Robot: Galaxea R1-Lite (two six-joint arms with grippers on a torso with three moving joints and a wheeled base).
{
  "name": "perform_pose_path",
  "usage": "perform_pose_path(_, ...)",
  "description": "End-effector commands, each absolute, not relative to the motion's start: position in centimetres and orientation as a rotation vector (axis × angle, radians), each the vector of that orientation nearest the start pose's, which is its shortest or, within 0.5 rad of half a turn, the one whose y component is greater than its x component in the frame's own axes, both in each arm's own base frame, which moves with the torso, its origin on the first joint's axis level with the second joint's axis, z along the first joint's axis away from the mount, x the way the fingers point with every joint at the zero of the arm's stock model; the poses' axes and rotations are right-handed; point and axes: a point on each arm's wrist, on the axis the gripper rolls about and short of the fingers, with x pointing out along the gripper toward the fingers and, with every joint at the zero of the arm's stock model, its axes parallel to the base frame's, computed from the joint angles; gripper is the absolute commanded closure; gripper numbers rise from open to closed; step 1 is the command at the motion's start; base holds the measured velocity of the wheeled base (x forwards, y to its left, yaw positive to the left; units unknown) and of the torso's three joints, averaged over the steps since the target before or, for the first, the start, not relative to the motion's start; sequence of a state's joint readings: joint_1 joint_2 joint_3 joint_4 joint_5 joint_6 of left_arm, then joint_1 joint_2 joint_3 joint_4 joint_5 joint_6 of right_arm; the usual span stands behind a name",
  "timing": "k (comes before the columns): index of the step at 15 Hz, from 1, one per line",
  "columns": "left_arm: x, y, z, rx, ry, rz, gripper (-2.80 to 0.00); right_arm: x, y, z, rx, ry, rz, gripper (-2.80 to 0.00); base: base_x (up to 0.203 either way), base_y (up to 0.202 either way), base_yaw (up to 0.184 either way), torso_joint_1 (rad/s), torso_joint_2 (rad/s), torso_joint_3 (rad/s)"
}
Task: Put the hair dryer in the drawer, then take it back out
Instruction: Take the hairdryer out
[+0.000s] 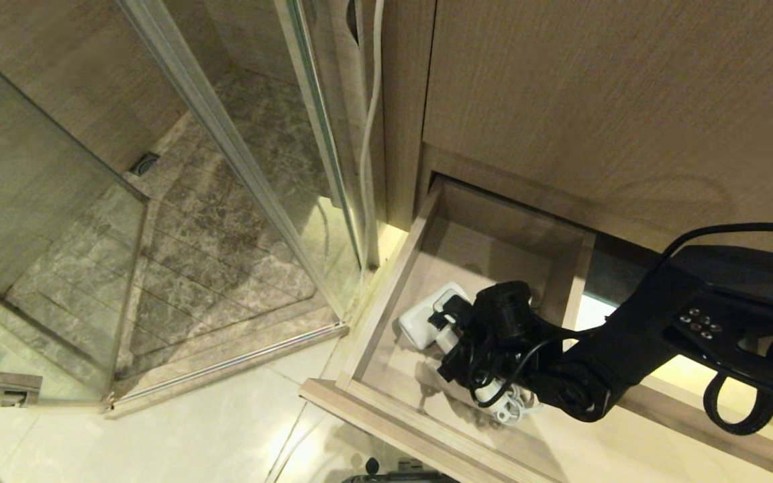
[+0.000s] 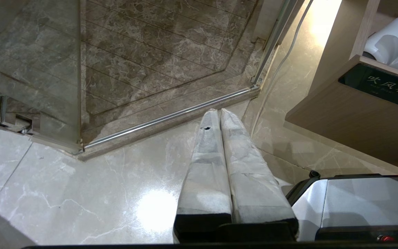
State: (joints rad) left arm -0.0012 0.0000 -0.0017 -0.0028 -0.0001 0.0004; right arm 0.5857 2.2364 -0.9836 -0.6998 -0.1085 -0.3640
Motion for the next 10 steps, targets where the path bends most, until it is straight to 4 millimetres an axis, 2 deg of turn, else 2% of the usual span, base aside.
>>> perform_pose_path(1, -2.3, 0.0, 7.6, 0.0, -0.003, -0.002, 0.0, 33.4, 21.8, 4.1, -0.539, 0.431, 0.557, 0.0, 0.0, 0.0, 0.0, 0.0, 0.0, 0.0)
perform_pose_path(10, -2.3, 0.0, 7.6, 0.0, -0.004, -0.002, 0.0, 33.6, 20.7, 5.1, -0.531, 0.429, 0.532, 0.0, 0.0, 0.0, 0.0, 0.0, 0.0, 0.0)
